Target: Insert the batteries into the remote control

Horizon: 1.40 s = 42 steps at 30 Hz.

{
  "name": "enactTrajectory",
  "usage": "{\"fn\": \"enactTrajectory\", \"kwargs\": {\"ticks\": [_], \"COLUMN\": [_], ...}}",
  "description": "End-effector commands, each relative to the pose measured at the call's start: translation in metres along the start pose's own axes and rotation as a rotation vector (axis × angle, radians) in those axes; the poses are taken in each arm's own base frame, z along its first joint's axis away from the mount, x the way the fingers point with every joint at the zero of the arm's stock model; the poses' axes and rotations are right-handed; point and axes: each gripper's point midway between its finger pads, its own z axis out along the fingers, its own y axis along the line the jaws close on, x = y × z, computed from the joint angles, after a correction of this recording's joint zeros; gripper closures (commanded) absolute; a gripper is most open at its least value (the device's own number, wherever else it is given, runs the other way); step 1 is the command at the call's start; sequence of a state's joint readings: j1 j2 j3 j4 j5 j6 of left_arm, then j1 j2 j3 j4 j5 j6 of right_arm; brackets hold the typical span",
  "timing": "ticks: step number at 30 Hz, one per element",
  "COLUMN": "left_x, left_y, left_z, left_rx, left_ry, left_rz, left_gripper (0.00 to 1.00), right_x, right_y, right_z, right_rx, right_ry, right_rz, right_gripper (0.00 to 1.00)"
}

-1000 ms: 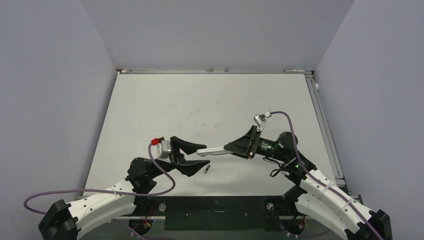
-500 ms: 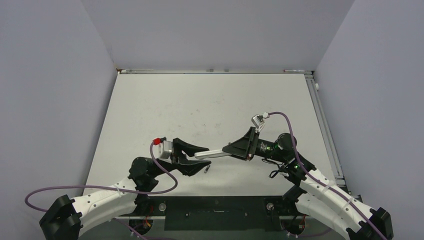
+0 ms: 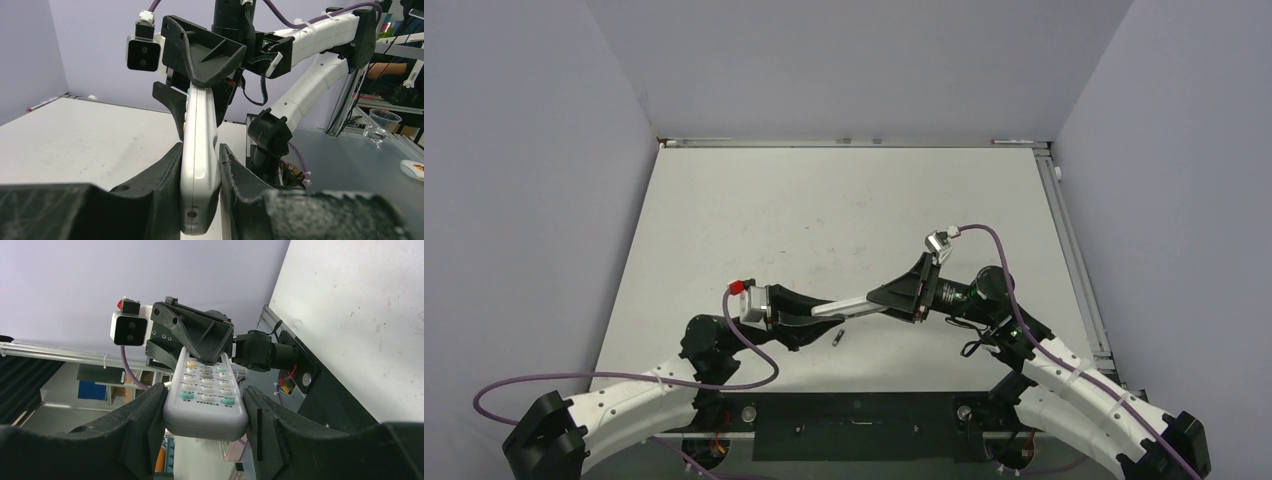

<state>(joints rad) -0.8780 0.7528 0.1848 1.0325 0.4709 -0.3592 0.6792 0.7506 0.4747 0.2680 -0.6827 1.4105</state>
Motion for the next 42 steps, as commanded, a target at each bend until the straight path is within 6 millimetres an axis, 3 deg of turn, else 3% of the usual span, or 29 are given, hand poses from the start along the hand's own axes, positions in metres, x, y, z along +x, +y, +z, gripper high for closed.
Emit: {"fn": "enactTrajectory", "kwargs": {"ticks": [1,5,7,10,15,21,25,34,42], "left_x": [-0.020,-0.028,-0.031,-0.035,-0.032,-0.029,-0.022,-0.002,0.012], "left_y": [-0.007,0.002,0.006,0.011,0.020,0.032,0.039,0.051,0.055], "left_z": [-0.001,-0.006,-0.008,-0.011,-0.014,-0.018,-0.021,-0.024,-0.023], "left_rx": [0.006,-0.066,-0.098,-0.135,-0.194,-0.270,-0.322,-0.427,-0.500], "left_ry": [-0.074,-0.120,-0.139,-0.158,-0.161,-0.165,-0.147,-0.060,0.004], "left_rz": [-0.026,-0.041,-0.052,-0.077,-0.124,-0.178,-0.221,-0.358,-0.529], "left_gripper": [1.00,1.00,1.00,1.00,1.00,1.00,1.00,1.00,1.00], "right_x": [-0.006,-0.006,-0.006,-0.006,-0.006,-0.005,-0.010,-0.027,-0.029], "right_y": [0.026,0.025,0.023,0.018,0.009,0.003,-0.012,0.003,0.015], "right_z": [-0.001,-0.003,-0.003,-0.004,-0.005,-0.010,-0.019,-0.039,-0.045], "right_rx": [-0.081,-0.064,-0.048,-0.029,0.020,0.085,0.209,0.318,0.319], "right_ry": [-0.030,-0.034,-0.038,-0.037,-0.035,-0.021,-0.033,-0.078,-0.070], "right_rz": [-0.112,-0.126,-0.133,-0.142,-0.167,-0.238,-0.312,-0.515,-0.614], "right_gripper": [0.91,0.88,0.77,0.68,0.36,0.22,0.20,0.20,0.21]}}
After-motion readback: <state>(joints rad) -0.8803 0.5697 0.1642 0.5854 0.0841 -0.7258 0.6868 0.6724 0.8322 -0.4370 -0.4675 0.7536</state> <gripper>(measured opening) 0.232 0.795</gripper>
